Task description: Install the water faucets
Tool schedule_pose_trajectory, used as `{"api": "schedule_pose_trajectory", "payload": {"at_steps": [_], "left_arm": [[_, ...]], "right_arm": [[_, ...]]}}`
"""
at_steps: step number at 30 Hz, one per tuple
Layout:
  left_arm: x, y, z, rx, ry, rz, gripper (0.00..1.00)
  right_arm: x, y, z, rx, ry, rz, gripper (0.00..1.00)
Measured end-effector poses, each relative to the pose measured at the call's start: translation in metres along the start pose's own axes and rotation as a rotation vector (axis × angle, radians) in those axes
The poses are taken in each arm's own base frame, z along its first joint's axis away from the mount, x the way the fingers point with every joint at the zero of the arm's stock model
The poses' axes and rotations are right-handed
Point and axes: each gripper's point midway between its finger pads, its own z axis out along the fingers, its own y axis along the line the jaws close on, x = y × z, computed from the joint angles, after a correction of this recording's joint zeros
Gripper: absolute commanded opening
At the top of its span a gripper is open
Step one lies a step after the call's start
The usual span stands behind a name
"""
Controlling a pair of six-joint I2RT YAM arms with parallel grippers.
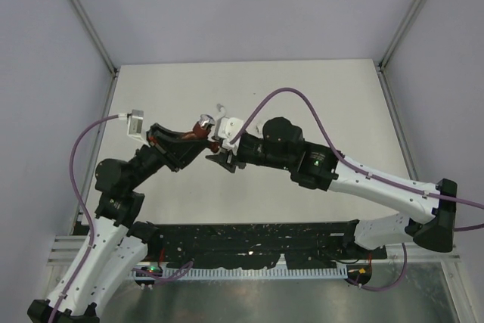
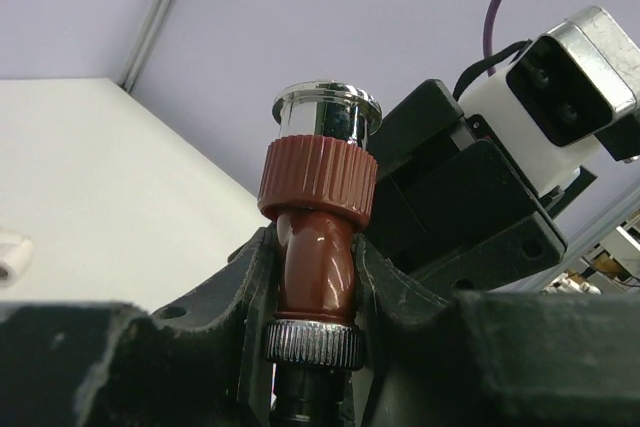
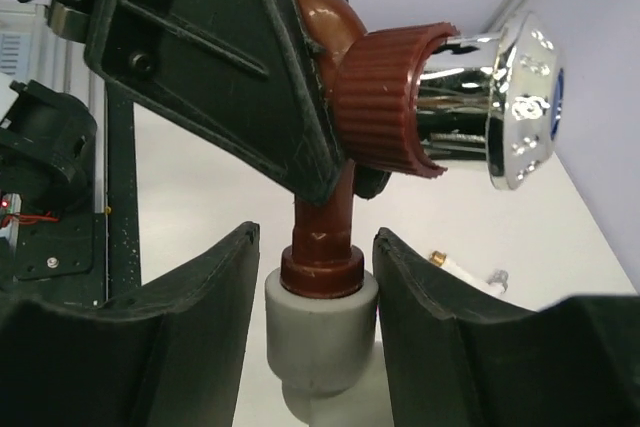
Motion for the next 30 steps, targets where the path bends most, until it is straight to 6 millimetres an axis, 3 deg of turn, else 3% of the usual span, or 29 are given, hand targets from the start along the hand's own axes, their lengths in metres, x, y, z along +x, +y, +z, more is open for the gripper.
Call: {"api": "schedule_pose_trajectory", "payload": {"at_steps": [2,3,4,5,10,11,14,18,21,24,30], "left_arm": [[0.004,0.003,-0.001,-0.01,0.015,0.009,0.0],[0.005,0.005,-0.001,-0.016,0.021,0.012,0.01],[0.007,0.007,-0.002,-0.025,0.029,0.017,0.06],[0.009,0.009,-0.002,-0.033,0.036,0.019,0.12],[0.016,0.017,-0.007,-0.073,0.06,0.042,0.49],[0.017,0.018,-0.008,-0.081,0.06,0.051,0.61],[0.012,0.021,-0.013,-0.114,0.031,0.106,0.76],[0.007,0.032,-0.026,-0.208,0.006,0.188,0.79],[-0.001,0.044,-0.04,-0.319,-0.015,0.262,0.79],[-0.013,0.061,-0.059,-0.466,-0.04,0.355,0.8],[-0.028,0.108,-0.106,-0.805,-0.021,0.545,0.84]], "right_arm": [[0.008,-0.002,0.006,0.014,0.041,0.0,0.4],[0.012,-0.004,0.008,0.024,0.059,-0.001,0.27],[0.016,-0.004,0.01,0.026,0.077,-0.001,0.19],[0.019,-0.004,0.01,0.028,0.093,0.005,0.06],[0.032,-0.002,0.012,0.019,0.141,0.026,0.05],[0.035,-0.002,0.011,0.018,0.151,0.032,0.05],[0.059,-0.014,0.002,0.043,0.233,0.088,0.05],[0.097,-0.041,-0.013,0.118,0.325,0.187,0.05],[0.143,-0.062,-0.033,0.194,0.42,0.304,0.05],[0.19,-0.088,-0.065,0.305,0.525,0.441,0.05],[0.278,-0.167,-0.135,0.628,0.649,0.768,0.05]]}}
